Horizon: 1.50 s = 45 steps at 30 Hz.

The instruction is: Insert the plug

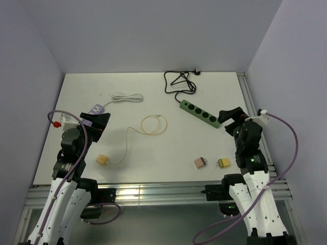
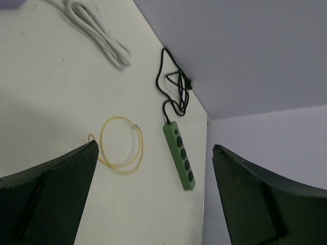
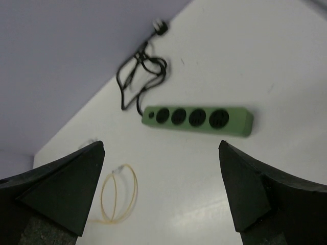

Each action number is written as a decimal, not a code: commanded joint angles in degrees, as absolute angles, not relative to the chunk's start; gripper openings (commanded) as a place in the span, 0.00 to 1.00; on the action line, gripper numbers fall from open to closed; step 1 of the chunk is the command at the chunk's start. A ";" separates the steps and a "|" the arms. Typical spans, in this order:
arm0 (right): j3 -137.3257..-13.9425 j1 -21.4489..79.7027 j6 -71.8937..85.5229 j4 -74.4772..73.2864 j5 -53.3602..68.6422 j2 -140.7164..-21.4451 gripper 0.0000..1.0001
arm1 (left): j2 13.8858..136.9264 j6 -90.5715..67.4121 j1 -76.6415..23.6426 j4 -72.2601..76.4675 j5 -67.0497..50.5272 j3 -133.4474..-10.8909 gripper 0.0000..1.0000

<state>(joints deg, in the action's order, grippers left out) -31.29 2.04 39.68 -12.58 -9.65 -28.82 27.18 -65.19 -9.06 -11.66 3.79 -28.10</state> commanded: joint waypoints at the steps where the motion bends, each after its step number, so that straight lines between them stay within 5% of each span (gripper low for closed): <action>1: -36.54 2.02 44.64 -32.57 -4.66 -34.09 1.00 | 29.70 -60.66 -9.40 -16.42 -5.44 -32.86 1.00; 8: -42.27 1.85 48.24 -48.49 -9.28 -44.73 1.00 | 34.01 -55.46 -9.32 -11.52 -22.31 -35.50 0.98; 17: -43.07 1.76 62.83 -65.21 -11.61 -50.53 1.00 | 36.91 -50.63 -9.40 -16.07 -25.32 -41.91 0.97; 45: -32.79 1.85 70.05 -54.49 -14.42 -58.97 0.87 | 37.97 -46.23 -9.40 -24.08 -26.72 -49.39 0.97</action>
<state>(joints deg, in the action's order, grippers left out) -33.56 1.98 69.38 -56.16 -12.64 -58.17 38.50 -47.59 -9.26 -24.71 -24.93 -47.31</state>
